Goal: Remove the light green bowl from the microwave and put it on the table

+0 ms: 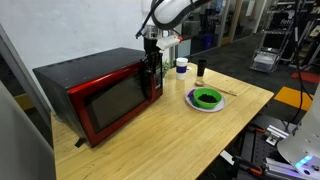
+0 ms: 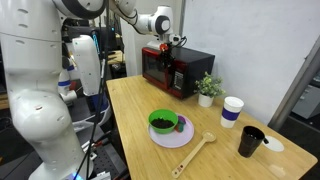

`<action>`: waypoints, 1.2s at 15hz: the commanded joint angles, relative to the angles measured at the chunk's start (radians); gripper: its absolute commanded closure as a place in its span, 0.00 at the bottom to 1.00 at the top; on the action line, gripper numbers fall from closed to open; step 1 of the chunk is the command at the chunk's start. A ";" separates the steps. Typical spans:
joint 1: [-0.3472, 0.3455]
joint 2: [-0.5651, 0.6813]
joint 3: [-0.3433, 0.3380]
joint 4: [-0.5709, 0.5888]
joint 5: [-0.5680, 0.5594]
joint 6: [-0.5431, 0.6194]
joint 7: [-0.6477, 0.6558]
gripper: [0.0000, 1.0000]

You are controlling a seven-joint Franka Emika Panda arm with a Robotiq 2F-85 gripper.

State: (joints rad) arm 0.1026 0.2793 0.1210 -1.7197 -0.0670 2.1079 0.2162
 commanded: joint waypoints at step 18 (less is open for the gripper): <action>0.063 -0.117 0.006 -0.227 -0.048 0.135 0.060 0.94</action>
State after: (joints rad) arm 0.1297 0.2111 0.1189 -1.8502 -0.1151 2.2326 0.2571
